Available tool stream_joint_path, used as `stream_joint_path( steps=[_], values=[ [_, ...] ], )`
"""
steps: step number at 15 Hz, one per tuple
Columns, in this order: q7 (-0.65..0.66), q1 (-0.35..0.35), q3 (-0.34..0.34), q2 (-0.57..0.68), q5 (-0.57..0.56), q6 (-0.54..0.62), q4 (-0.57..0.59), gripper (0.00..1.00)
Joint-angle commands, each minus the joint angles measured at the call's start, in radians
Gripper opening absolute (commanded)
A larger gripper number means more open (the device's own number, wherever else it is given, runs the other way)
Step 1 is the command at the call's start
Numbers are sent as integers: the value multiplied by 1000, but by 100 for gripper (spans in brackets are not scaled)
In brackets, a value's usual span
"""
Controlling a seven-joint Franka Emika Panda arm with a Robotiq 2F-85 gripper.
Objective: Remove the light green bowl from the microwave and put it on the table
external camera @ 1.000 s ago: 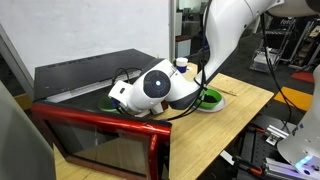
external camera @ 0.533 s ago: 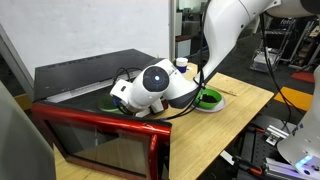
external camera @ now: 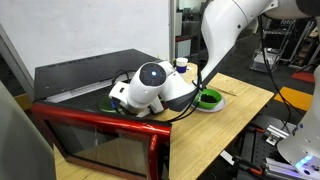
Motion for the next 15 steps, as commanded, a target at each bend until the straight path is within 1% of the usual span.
stream_joint_path(
  steps=[1, 5, 6, 7, 9, 12, 13, 14, 15],
  values=[
    [-91, -7, -8, 10, 66, 37, 4, 100],
    [-132, 5, -12, 2, 110, 31, -1, 100],
    [-134, 8, -14, 1, 116, 27, -1, 95],
    [-134, 13, -17, -1, 117, 22, -1, 74],
    [-139, 20, -18, -2, 119, 15, -1, 69],
    [-136, 29, -21, -3, 112, 9, 0, 46],
    [-137, 31, -21, -3, 110, 9, 0, 41],
    [-126, 13, 2, 0, 89, 1, 1, 33],
    [-126, 14, 2, 1, 87, 0, 1, 27]
  ],
)
